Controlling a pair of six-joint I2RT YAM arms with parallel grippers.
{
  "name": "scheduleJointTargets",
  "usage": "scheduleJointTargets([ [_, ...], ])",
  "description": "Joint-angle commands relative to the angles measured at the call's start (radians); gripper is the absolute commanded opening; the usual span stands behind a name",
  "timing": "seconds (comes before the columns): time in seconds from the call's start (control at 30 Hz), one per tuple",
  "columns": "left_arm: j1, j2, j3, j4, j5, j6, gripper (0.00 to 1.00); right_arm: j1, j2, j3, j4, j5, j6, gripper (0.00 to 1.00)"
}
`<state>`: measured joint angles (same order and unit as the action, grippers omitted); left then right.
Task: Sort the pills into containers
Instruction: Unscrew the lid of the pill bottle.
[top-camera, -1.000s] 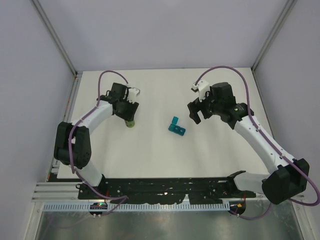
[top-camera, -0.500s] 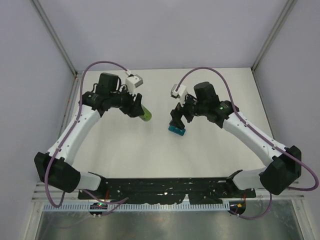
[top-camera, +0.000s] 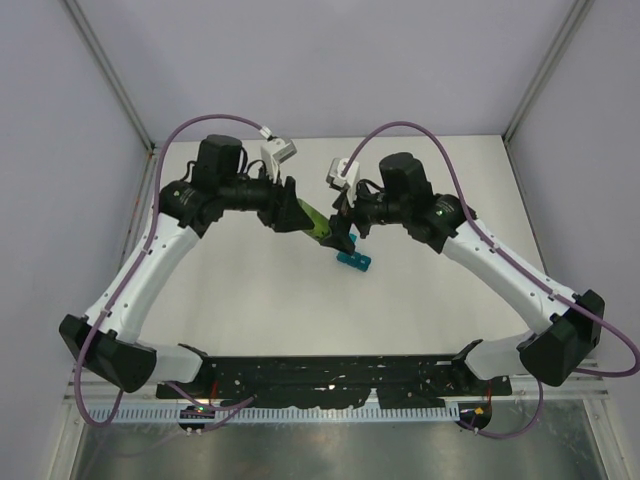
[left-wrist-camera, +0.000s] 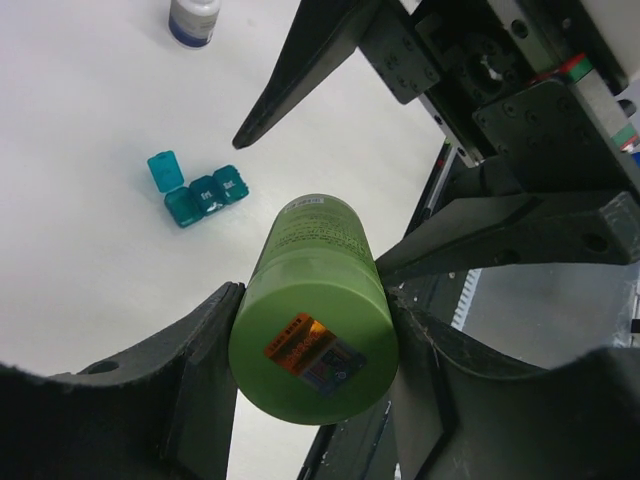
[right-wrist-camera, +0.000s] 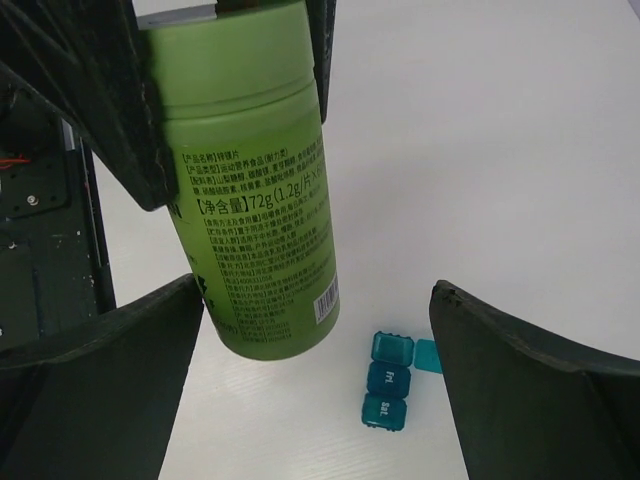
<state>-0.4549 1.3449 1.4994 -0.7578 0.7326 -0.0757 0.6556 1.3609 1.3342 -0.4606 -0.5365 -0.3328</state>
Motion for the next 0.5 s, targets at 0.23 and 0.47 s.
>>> scheduleJointTargets([
  [0.23, -0.025, -0.053, -0.016, 0.155, 0.122, -0.133, 0.00, 0.015, -0.010, 0.017, 0.082, -0.066, 0.046, 0.81],
  [0.47, -0.028, -0.064, -0.065, 0.170, 0.128, -0.118, 0.06, 0.015, 0.000, 0.028, 0.040, -0.097, 0.017, 0.31],
])
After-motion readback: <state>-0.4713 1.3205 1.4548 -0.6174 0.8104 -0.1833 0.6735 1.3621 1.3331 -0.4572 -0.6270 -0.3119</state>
